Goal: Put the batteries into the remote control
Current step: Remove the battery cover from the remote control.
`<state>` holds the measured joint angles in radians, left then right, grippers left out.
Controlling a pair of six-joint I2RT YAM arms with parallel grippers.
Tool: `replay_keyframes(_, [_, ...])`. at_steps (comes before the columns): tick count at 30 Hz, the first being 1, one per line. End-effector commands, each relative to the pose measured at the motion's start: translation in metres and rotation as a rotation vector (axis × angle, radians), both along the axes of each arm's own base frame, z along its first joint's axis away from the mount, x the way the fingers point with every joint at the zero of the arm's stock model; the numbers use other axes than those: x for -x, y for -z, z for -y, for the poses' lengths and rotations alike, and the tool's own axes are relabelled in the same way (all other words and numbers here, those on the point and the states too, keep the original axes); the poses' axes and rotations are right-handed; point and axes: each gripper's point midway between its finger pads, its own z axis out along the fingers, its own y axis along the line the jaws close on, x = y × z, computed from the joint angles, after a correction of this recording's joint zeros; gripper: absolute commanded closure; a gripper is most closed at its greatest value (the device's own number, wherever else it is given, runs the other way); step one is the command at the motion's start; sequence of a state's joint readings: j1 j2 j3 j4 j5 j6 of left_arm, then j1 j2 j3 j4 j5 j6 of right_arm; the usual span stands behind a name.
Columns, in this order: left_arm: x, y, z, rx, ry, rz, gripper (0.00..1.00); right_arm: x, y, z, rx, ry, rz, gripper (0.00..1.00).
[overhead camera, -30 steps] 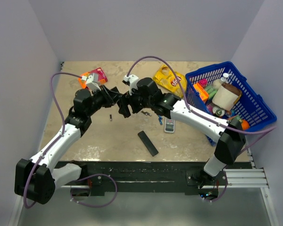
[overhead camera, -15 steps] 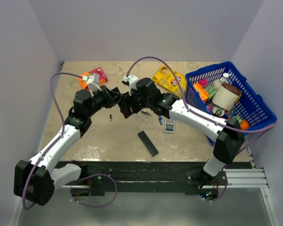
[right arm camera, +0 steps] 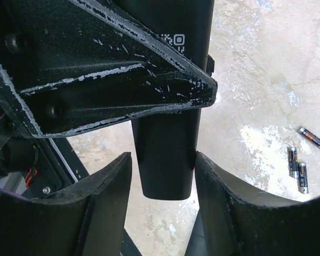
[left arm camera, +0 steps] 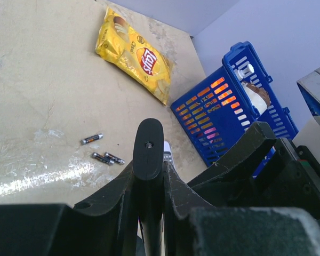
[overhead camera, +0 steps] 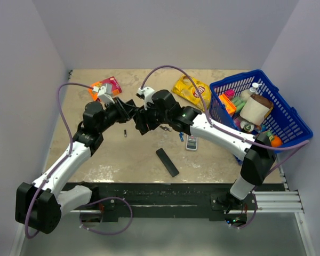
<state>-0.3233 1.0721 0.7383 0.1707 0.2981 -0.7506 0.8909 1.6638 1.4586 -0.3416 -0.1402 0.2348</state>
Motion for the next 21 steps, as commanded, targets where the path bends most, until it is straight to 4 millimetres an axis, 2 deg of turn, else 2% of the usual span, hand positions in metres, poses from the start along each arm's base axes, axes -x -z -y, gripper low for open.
replay_keyframes(1, [-0.0012,-0.0261,-0.0022,0.035,-0.027,0.045,1.00,-0.0042,-0.0182,-0.0079,-0.020,0.001,0.050,0.47])
replay_keyframes(21, [-0.0013,-0.0352,-0.0021,0.059,-0.038,0.040,1.00,0.0014,-0.0117,-0.0159,0.004,-0.015,0.055,0.48])
